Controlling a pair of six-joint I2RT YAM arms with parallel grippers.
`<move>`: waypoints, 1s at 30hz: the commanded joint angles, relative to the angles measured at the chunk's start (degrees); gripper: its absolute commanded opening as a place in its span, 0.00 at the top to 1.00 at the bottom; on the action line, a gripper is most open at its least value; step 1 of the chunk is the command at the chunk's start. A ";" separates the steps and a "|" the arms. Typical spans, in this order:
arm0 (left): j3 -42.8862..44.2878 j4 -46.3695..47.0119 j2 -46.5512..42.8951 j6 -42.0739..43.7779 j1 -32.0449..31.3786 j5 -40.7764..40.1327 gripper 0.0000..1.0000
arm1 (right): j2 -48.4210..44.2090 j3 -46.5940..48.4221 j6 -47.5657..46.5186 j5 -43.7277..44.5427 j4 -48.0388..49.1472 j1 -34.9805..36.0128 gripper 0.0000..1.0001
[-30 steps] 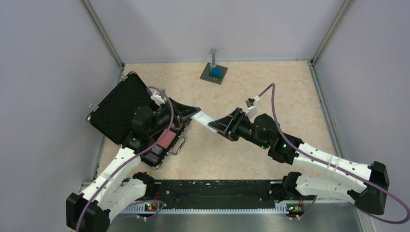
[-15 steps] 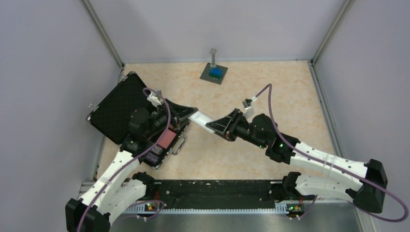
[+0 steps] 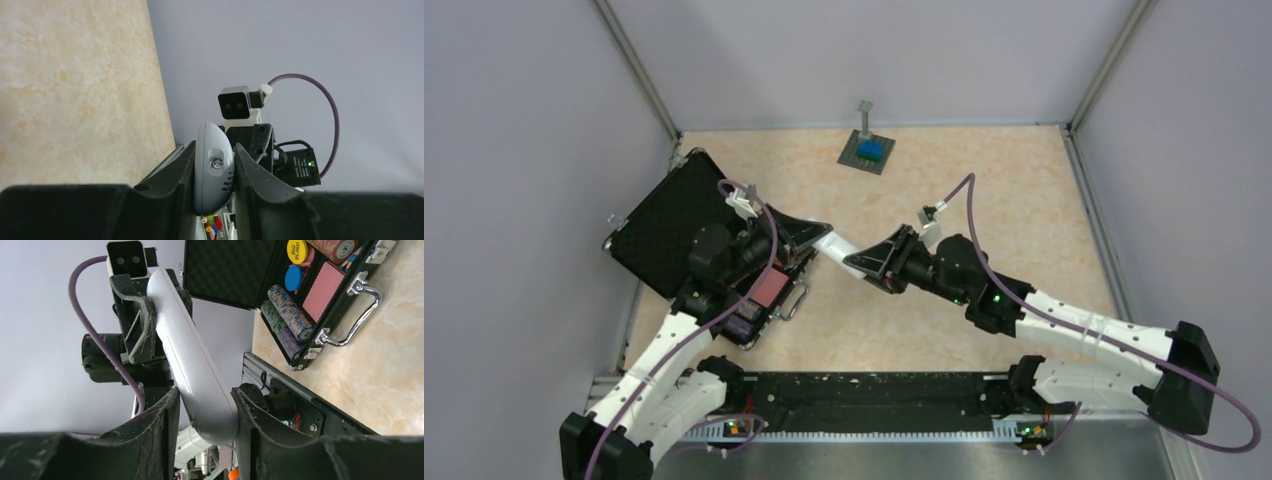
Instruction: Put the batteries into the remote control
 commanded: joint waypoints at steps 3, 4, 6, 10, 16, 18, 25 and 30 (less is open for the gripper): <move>1.03 4.69 -1.43 1.47 -1.55 7.18 1.00 | 3.48 2.79 0.92 0.36 2.13 -0.33 0.54; 1.07 3.92 -1.69 1.75 -1.57 6.89 1.00 | 3.39 2.81 0.94 0.42 1.99 -0.38 0.52; 1.04 2.27 -2.41 2.66 -1.58 5.95 1.00 | 2.90 2.81 0.90 0.85 1.50 -0.30 0.49; 0.79 -0.69 -4.01 4.40 -1.53 2.58 1.00 | 1.43 2.65 0.77 1.47 0.54 -0.31 0.44; 0.09 -1.29 -5.48 5.62 -1.55 0.60 1.00 | -0.15 2.69 -1.13 0.67 -0.54 -0.35 0.30; 0.05 -1.62 -5.35 5.77 -1.55 0.74 1.00 | -0.63 2.64 -1.91 0.42 -0.72 -0.34 0.29; 0.79 -2.51 -5.07 5.00 -1.55 1.01 1.00 | -0.27 3.68 -11.02 -6.21 3.38 -0.38 0.30; 1.72 -2.42 -4.12 3.79 -1.55 2.41 1.00 | -0.22 4.50 -14.46 -8.54 4.88 -0.42 0.34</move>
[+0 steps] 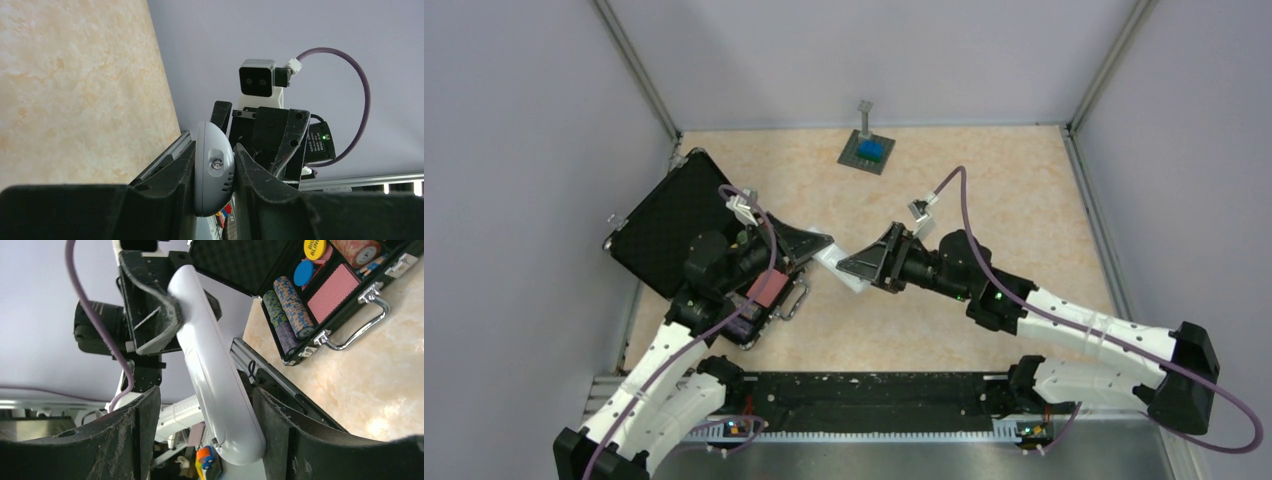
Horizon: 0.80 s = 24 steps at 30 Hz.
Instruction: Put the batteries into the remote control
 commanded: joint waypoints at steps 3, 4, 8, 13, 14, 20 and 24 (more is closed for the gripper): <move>2.15 2.81 0.56 -0.88 -0.22 1.63 1.00 | -1.35 0.84 -3.76 -2.96 7.67 -0.68 0.37; 2.19 3.05 0.69 -1.05 -0.24 1.97 1.00 | -1.18 0.74 -3.71 -3.41 8.34 -0.70 0.38; 1.77 4.97 1.04 -2.52 -0.24 3.98 1.00 | -0.36 0.51 -3.75 -5.38 10.65 -0.71 0.45; 2.00 8.15 2.04 -4.25 -0.22 8.02 1.00 | -0.08 -0.42 -2.75 -7.75 14.60 -0.76 0.52; 2.18 8.07 1.98 -4.06 -0.24 8.37 1.00 | 0.01 -0.48 -2.39 -7.86 14.95 -0.78 0.54; 2.42 8.32 1.39 -2.77 -0.24 9.03 1.00 | 0.64 -0.52 -0.61 -7.80 14.91 -0.78 0.71; 2.51 9.80 1.38 -2.47 -0.24 10.79 1.00 | 1.47 -0.61 1.25 -7.62 14.18 -0.78 0.77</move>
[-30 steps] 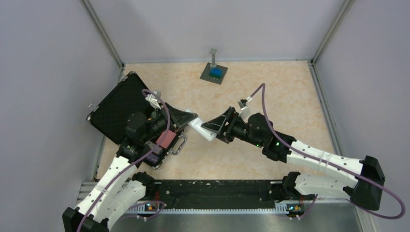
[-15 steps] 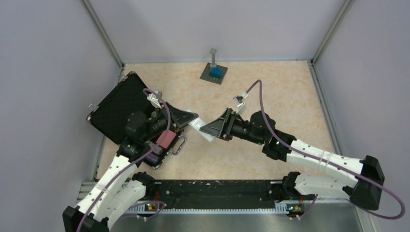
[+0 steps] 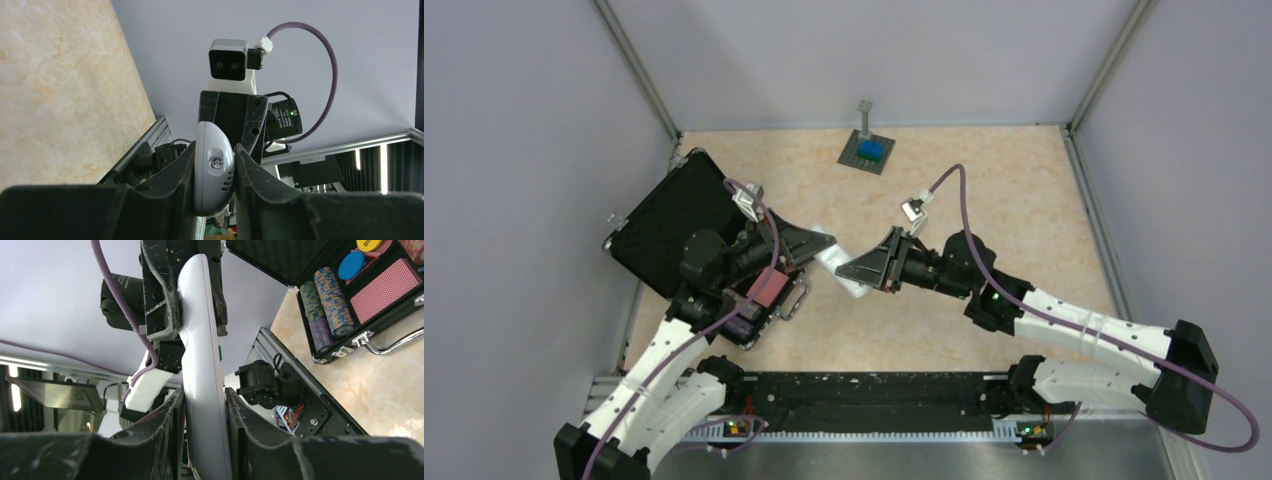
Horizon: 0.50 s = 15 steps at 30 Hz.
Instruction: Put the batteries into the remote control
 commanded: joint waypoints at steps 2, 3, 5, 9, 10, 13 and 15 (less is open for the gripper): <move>1.96 2.75 -0.26 3.16 -0.40 4.00 1.00 | 1.60 0.47 3.32 -0.44 5.81 -0.28 0.81; 2.06 2.46 -0.36 3.46 -0.39 4.02 1.00 | 1.95 0.41 3.71 -0.55 5.94 -0.34 0.82; 2.25 1.75 -0.58 4.03 -0.37 4.00 1.00 | 2.27 0.29 4.17 -0.85 6.33 -0.33 0.82; 2.42 1.22 -1.03 4.99 -0.42 3.50 1.00 | 1.64 0.35 3.73 -0.71 5.97 -0.33 0.67; 2.51 1.09 -1.13 5.31 -0.40 3.50 1.00 | 1.07 0.11 3.51 -0.28 6.25 -0.34 0.56; 3.03 0.08 -1.43 6.70 -0.41 3.30 1.00 | -1.01 0.31 1.26 0.72 5.07 -0.33 0.31; 3.63 -1.21 -1.48 7.90 -0.42 3.33 1.00 | -1.94 1.75 -1.28 0.55 2.55 -0.40 0.25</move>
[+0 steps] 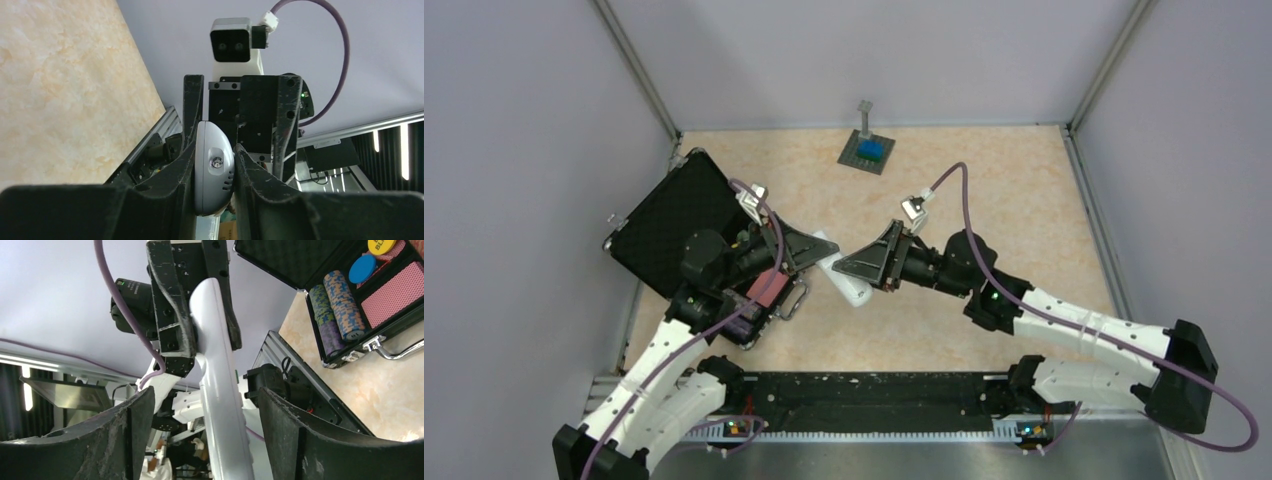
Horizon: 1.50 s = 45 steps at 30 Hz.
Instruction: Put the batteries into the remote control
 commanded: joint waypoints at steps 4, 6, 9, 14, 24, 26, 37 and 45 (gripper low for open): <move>5.32 -5.91 -0.83 6.91 -0.18 -0.38 1.00 | -3.95 5.25 -9.33 1.70 -7.60 -0.35 0.20; 7.41 -11.91 -0.41 8.96 -0.12 -2.23 1.00 | -4.50 7.42 -13.53 3.55 -13.49 -0.46 0.19; 10.30 -21.89 0.74 11.80 -0.18 -5.05 1.00 | -4.45 11.60 -23.44 7.47 -24.32 -0.46 0.18; 11.94 -29.11 1.80 11.94 -0.13 -8.22 1.00 | -0.19 21.28 -36.25 11.56 -36.83 -0.33 0.18; 13.40 -32.87 4.55 9.55 -0.18 -11.54 1.00 | 10.32 30.10 -49.52 16.62 -45.51 5.93 0.17; 13.67 -33.66 4.56 9.41 -0.17 -12.34 1.00 | 11.68 30.35 -50.68 17.46 -46.51 7.53 0.17; 13.67 -33.55 5.38 8.14 -0.18 -12.56 1.00 | 13.88 28.37 -49.72 16.24 -45.59 9.43 0.23; 14.29 -32.94 5.46 7.61 -0.18 -12.46 1.00 | 15.65 27.33 -49.98 16.03 -44.62 9.46 0.26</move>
